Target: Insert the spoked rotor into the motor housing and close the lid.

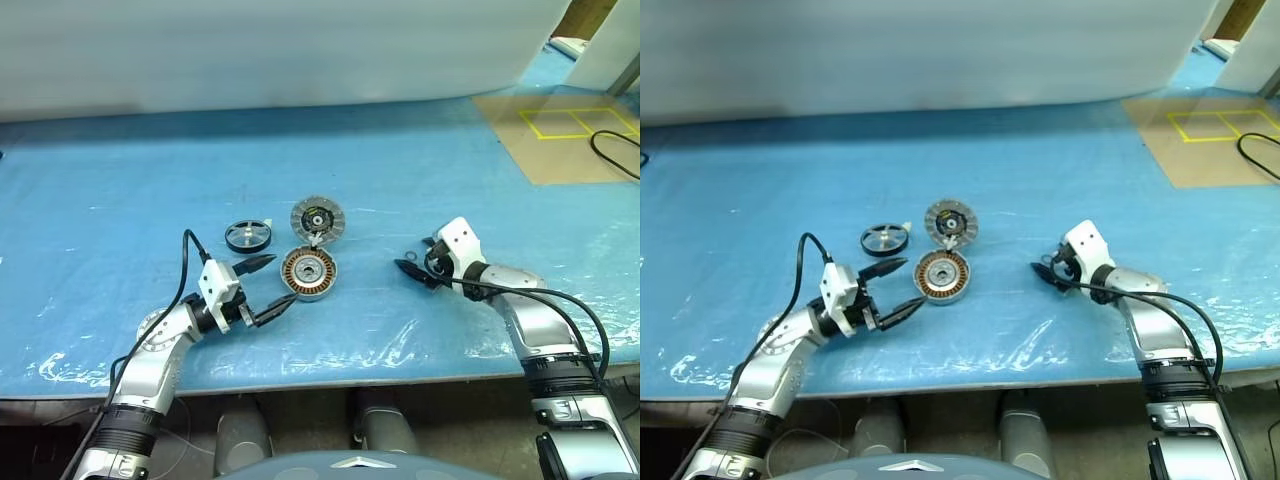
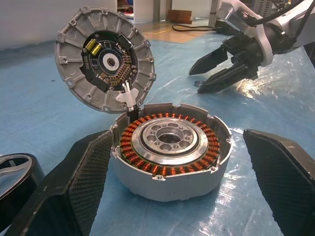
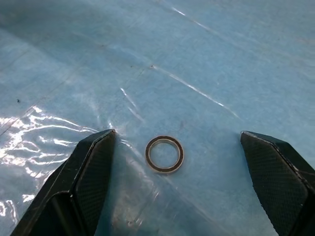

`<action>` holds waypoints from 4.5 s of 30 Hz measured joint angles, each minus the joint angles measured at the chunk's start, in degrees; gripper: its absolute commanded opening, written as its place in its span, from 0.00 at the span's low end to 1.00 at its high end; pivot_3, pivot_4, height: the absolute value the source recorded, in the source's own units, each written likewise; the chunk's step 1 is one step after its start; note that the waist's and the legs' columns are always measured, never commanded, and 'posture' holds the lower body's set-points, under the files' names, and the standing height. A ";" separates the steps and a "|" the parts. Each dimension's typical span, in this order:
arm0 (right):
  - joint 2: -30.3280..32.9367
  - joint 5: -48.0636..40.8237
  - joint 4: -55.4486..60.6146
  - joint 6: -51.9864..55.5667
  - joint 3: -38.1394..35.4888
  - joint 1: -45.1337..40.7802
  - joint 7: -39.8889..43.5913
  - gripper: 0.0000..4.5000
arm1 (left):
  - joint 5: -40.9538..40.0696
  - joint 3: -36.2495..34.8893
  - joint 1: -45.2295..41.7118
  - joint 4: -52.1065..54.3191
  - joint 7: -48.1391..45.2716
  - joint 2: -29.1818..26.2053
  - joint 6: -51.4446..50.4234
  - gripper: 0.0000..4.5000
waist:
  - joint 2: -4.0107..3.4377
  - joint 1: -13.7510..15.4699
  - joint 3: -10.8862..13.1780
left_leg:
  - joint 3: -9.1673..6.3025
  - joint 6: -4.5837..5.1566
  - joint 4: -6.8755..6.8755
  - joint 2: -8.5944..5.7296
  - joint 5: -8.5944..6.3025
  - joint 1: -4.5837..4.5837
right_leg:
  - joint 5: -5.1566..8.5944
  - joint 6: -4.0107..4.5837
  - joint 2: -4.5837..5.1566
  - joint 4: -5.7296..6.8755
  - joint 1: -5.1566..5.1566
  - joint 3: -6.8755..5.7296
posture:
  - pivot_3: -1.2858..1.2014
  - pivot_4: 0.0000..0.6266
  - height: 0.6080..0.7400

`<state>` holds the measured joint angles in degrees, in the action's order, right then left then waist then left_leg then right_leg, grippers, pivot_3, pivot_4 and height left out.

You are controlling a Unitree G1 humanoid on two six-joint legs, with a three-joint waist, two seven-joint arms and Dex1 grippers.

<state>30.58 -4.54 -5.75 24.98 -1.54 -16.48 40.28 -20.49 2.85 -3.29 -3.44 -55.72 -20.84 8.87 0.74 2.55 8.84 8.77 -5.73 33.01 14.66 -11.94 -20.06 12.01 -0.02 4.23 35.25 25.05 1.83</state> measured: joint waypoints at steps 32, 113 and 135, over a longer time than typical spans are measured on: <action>3.11 -4.13 0.58 0.32 0.04 2.57 3.26 0.31 | 0.15 -0.23 0.85 0.00 0.32 -0.50 0.02 1.00 | -0.01 0.28 -0.02 | 0.00 0.02 -0.19 0.02 -0.02 0.04 | 0.00 0.00 0.01 -0.25 -0.24 -0.06 | 0.52 0.24 1.00; -6.65 -0.51 4.30 3.44 26.15 -16.63 15.24 0.14 | -0.25 -1.32 4.07 4.40 3.78 -1.80 -1.18 1.00 | -0.19 0.08 0.06 | 0.00 -0.01 -0.14 0.03 0.01 0.04 | -0.01 -0.01 -0.01 -0.09 -0.03 -0.09 | 0.52 0.24 1.00; -6.23 -0.17 4.73 4.44 25.74 -16.17 16.57 0.14 | -0.25 -1.32 4.04 4.40 3.74 -1.97 -1.36 1.00 | -0.19 0.09 0.05 | -0.01 -0.01 -0.05 0.03 0.01 0.05 | -0.01 -0.01 0.00 -0.01 -0.06 -0.08 | 0.52 0.24 1.00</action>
<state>24.35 -4.70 -1.02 29.41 24.20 -32.65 56.86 -20.74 1.52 0.75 0.96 -51.97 -22.81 7.51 0.55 2.64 8.90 8.76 -5.74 32.96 14.69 -11.93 -20.01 12.00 -0.03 4.23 35.23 24.99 1.75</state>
